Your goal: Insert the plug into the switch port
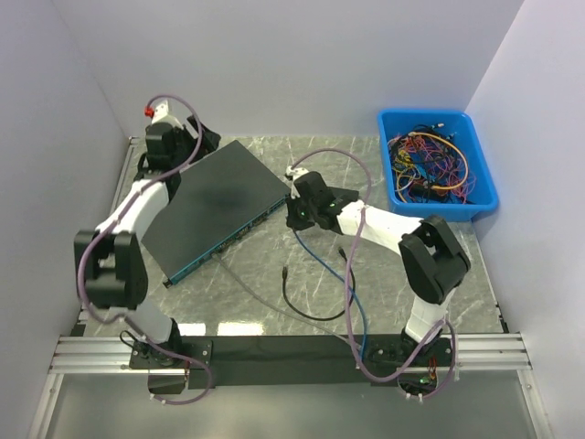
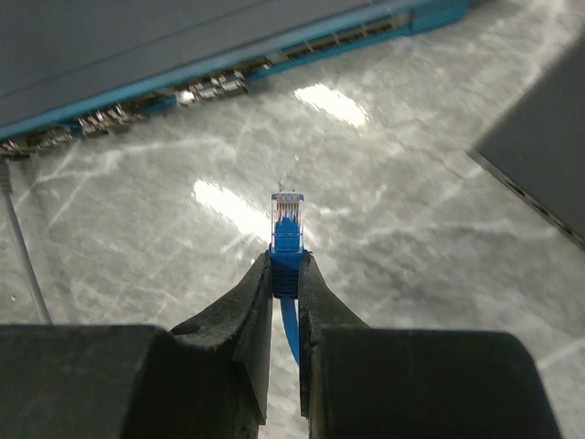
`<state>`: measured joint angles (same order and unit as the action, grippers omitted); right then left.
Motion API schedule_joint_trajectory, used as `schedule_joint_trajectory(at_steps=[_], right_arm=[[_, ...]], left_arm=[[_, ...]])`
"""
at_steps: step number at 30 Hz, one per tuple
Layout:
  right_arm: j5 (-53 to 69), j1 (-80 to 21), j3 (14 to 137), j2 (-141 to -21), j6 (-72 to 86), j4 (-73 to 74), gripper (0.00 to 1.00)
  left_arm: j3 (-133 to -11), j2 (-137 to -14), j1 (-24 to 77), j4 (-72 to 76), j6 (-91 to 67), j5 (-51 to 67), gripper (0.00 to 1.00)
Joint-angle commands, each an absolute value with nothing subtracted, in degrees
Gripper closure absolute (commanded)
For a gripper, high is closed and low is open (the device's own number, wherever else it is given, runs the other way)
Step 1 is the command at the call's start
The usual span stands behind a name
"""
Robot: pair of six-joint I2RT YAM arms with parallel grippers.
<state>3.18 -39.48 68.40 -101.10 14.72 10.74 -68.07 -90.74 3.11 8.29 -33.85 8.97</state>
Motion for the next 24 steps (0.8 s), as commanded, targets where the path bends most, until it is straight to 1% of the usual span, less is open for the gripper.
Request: schedule_joint_trajectory(at_steps=[1,5,10,13,14,18,24], right_arm=[[5.1,-39.5,73.6,-103.2,14.8,10.1,1.0],[4.7,-40.1,74.6,-106.2,14.7,10.4,1.0],[4.0,-41.2,75.0,-107.6,14.3,11.3,1.0],[3.6,-41.5,74.5,-107.8,14.3,11.2,1.0],[3.7,-41.6,74.5,-107.9,14.3,11.2,1.0],[2.8,-41.8,75.1,-109.1,14.2,12.0,1.0],[2.7,-42.2,75.4,-108.9,14.0,12.3,1.0]], left_arm=[[-76.3,-97.1,1.3,5.9,-31.2,9.2,0.15],[-86.2,-108.0,0.4,1.8,-29.8,8.6,0.18],[-91.0,-115.3,-4.2,2.4,-34.4,11.7,0.18],[-94.6,-120.5,-5.7,0.2,-34.4,13.4,0.2],[-97.8,-123.3,-6.0,-2.7,-34.3,13.9,0.21],[-103.1,-128.4,-7.2,-9.3,-32.6,19.0,0.21],[-107.7,-133.2,-7.2,-15.3,-29.3,20.9,0.21]])
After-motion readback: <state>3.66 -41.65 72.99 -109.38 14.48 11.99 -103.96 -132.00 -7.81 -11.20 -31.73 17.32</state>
